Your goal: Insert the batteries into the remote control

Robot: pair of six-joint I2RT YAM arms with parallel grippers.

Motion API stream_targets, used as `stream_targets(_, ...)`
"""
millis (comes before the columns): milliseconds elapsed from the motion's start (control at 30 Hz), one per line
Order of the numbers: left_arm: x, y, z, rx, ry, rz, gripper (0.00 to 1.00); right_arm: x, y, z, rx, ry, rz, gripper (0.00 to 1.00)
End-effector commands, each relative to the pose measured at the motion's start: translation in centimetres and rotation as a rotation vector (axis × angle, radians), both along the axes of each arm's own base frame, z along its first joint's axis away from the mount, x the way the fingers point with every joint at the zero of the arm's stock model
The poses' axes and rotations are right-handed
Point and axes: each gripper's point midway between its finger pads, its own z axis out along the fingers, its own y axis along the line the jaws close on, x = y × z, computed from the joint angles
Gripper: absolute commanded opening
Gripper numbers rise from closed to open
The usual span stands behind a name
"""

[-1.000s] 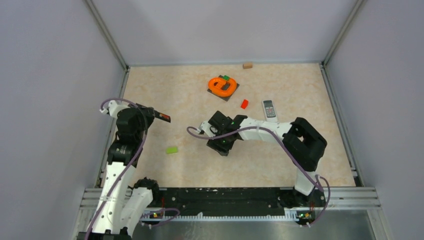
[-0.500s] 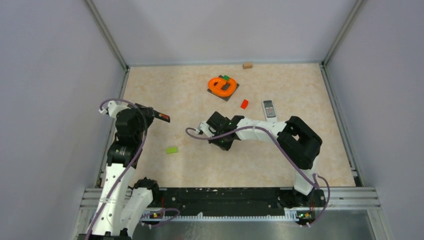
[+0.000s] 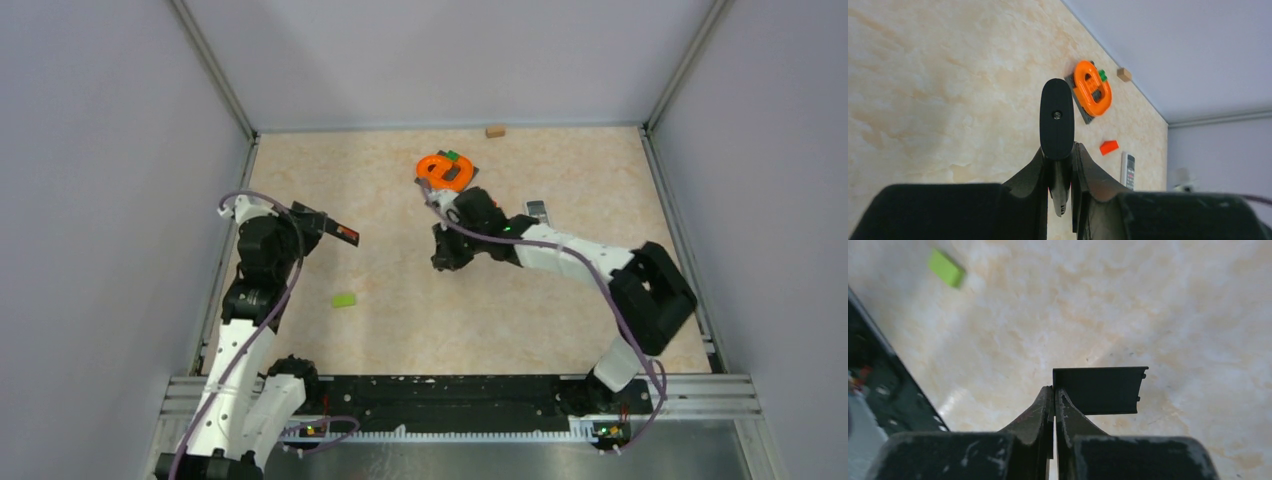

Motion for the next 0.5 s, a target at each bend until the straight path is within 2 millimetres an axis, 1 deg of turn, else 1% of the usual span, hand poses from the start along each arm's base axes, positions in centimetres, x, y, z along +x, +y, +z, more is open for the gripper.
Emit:
stream_targets(0, 1.0, -4.0, 2.6, -0.052, -0.132, -0.227, 0.0, 2.1, 1.6, 13.7, 0.539, -0.006, -0.175, 0.0)
stream_targets(100, 1.1, -6.4, 3.0, -0.099, -0.152, -0.366, 0.0, 1.3, 1.0, 19.4, 0.752, -0.004, -0.216, 0.0)
stream_targets(133, 1.3, -7.1, 3.5, -0.124, -0.174, -0.404, 0.0, 1.0, 0.8, 20.5, 0.811, 0.011, -0.231, 0.0)
stream_targets(200, 1.2, -8.3, 3.9, -0.186, -0.195, -0.461, 0.0, 0.1, 0.8, 24.0, 0.964, 0.03, -0.218, 0.0)
stream_targets(267, 1.1, -9.2, 4.8, -0.257, -0.239, -0.508, 0.0, -0.5, 0.6, 26.7, 1.103, 0.059, -0.221, 0.0)
stream_targets(300, 1.1, -9.6, 5.2, -0.293, -0.255, -0.525, 0.0, -0.8, 0.5, 27.7, 1.166, 0.098, -0.23, 0.0)
stream_targets(367, 0.9, -10.2, 5.7, -0.362, -0.276, -0.549, 0.0, -1.0, 0.2, 29.3, 1.272, 0.135, -0.241, 0.0)
stream_targets(400, 0.8, -10.5, 5.9, -0.397, -0.28, -0.558, 0.0, -1.2, 0.0, 30.4, 1.334, 0.141, -0.23, 0.0)
stream_targets(467, 0.7, -10.9, 6.2, -0.457, -0.281, -0.565, 0.0, -1.5, 0.2, 31.9, 1.415, 0.179, -0.212, 0.0)
